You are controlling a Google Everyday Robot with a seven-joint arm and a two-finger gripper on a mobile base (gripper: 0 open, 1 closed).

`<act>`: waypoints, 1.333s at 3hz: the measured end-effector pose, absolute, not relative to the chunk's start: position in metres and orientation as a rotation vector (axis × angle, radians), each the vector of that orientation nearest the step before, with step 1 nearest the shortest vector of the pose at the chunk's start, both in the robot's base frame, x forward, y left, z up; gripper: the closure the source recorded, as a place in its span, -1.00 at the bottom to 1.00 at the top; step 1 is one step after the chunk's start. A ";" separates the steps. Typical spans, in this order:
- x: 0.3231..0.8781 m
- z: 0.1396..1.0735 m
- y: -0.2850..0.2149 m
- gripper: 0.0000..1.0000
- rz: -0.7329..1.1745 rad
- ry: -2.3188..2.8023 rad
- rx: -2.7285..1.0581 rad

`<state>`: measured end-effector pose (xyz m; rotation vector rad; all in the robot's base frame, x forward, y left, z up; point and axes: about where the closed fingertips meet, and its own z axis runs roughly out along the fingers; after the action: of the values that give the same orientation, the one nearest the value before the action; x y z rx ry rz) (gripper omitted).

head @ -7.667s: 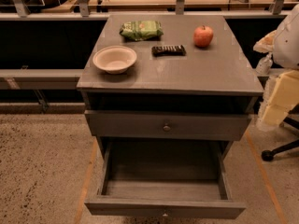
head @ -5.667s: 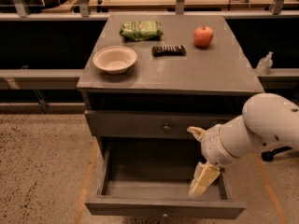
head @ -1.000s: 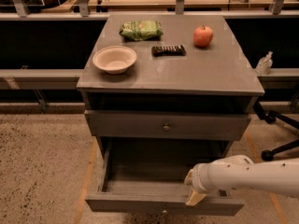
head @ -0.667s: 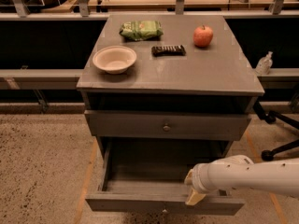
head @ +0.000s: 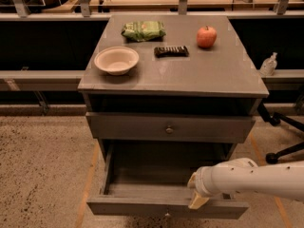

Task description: Close middle drawer

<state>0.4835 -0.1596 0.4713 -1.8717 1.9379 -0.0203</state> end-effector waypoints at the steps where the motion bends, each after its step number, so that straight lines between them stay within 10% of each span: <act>1: 0.483 0.471 -0.160 1.00 -0.020 1.938 -1.872; 3: 0.483 0.471 -0.160 1.00 -0.020 1.938 -1.872; 4: 0.483 0.471 -0.160 0.66 -0.020 1.938 -1.872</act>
Offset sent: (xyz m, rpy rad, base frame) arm 0.0273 -0.0128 0.0971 0.1282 0.0601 -0.0899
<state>0.4835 -0.1596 0.4714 -1.8715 1.9380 -0.0201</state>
